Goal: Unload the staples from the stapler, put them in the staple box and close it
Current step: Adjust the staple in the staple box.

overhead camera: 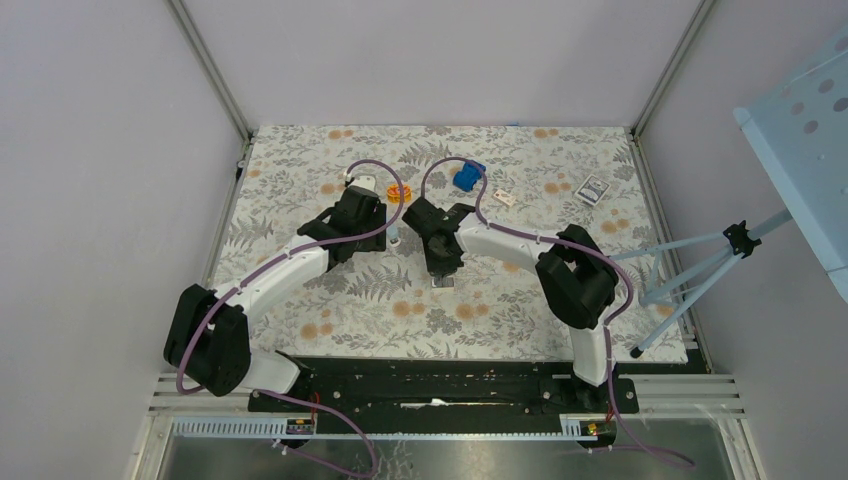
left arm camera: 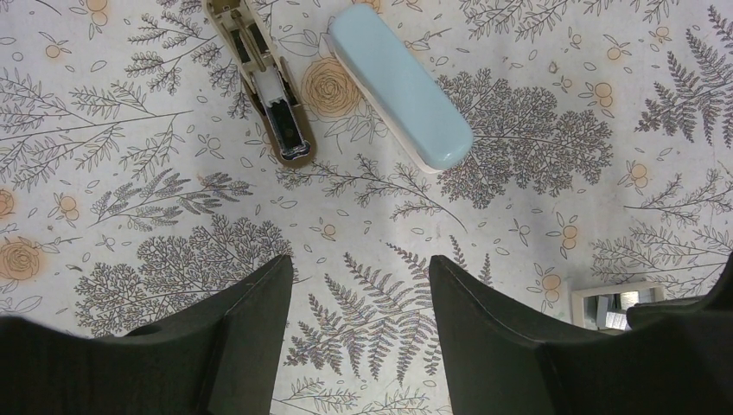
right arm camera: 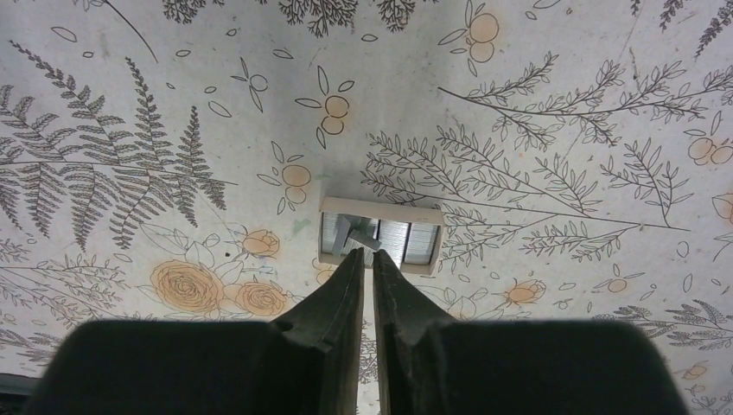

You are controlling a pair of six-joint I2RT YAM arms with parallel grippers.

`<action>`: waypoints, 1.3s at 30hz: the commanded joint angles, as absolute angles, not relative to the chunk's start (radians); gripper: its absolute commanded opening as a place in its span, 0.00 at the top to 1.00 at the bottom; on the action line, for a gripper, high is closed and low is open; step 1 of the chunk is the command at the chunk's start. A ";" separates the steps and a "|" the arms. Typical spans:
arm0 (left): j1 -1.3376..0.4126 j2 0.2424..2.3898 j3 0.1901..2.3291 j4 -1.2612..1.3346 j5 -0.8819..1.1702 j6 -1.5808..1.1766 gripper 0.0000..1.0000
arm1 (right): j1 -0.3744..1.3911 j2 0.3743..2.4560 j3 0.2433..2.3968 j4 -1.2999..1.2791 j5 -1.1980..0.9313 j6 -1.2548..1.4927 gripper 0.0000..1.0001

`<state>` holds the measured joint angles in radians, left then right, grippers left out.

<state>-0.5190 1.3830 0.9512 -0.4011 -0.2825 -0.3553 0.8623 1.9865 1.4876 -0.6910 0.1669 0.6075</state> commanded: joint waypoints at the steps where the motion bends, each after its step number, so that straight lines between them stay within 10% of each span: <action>1: -0.523 1.350 0.968 -0.366 -0.306 -0.350 0.36 | 0.876 1.927 1.513 -0.695 0.191 0.616 0.85; 16: -0.534 1.344 0.965 -0.365 -0.320 -0.347 0.36 | 0.876 1.996 1.529 -0.695 0.195 0.601 0.68; 39: -0.540 1.345 0.965 -0.366 -0.331 -0.345 0.35 | 0.875 2.035 1.546 -0.699 0.204 0.590 0.74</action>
<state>-0.5339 1.3827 0.9512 -0.3985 -0.3038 -0.3550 0.8627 2.0315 1.5082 -0.6910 0.1844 0.5961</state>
